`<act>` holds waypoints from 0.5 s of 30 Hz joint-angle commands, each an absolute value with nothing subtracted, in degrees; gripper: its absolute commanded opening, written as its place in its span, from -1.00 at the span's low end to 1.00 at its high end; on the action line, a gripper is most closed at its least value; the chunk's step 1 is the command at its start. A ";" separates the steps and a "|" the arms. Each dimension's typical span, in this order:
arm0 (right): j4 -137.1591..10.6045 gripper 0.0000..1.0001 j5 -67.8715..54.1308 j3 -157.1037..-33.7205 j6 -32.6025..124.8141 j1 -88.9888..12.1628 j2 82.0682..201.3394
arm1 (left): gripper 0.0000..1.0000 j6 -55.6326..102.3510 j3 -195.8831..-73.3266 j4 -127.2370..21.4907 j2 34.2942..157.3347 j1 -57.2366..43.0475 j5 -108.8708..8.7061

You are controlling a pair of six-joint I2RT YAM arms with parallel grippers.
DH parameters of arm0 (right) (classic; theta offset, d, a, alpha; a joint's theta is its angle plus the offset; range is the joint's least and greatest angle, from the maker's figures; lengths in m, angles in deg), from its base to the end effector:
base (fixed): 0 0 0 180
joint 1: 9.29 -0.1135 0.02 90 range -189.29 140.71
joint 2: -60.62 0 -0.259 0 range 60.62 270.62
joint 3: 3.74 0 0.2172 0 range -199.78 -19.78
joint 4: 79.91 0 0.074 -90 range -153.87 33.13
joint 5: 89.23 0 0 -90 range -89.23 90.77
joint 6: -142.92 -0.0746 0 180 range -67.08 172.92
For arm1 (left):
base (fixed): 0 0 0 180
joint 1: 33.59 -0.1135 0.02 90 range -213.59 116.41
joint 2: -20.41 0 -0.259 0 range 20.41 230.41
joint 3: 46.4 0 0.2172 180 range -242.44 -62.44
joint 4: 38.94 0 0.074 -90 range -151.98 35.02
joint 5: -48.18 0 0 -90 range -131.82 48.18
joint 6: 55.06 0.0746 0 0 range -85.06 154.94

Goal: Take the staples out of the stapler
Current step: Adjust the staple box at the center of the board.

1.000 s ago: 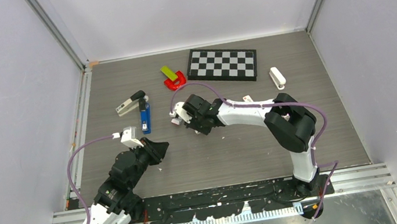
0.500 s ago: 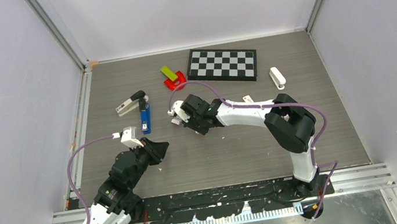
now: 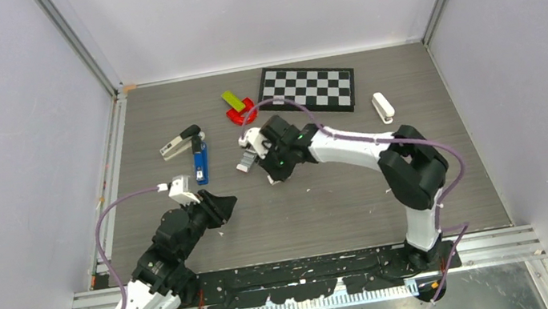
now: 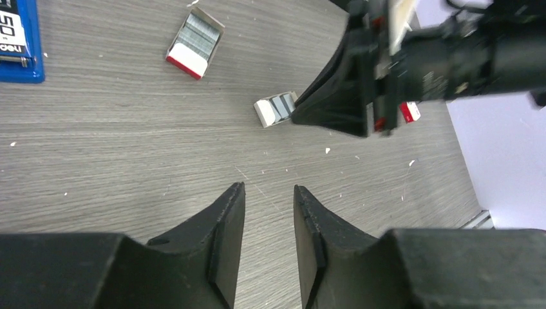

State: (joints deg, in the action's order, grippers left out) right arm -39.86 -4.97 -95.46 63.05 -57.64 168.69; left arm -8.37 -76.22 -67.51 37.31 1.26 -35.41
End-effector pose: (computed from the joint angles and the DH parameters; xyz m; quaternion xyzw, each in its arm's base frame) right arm 0.2541 0.2970 0.1751 -0.4797 0.8272 0.1398 0.2571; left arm 0.1086 -0.0655 0.1974 -0.0924 0.7909 -0.3457 0.4964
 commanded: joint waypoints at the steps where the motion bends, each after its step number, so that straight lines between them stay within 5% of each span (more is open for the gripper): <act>1: -37.17 -0.50 -22.11 -96.55 63.28 -51.34 159.40 | -0.25 -8.13 -75.20 -60.47 40.00 1.00 -37.44; 10: -33.95 -0.26 -34.52 -96.23 64.98 -38.59 153.70 | -0.16 -7.48 -76.37 -46.26 55.25 0.97 -41.54; 15: -33.18 0.02 -40.28 -94.52 68.29 -32.85 150.97 | 0.22 -4.92 -76.56 -39.54 62.80 0.98 -45.80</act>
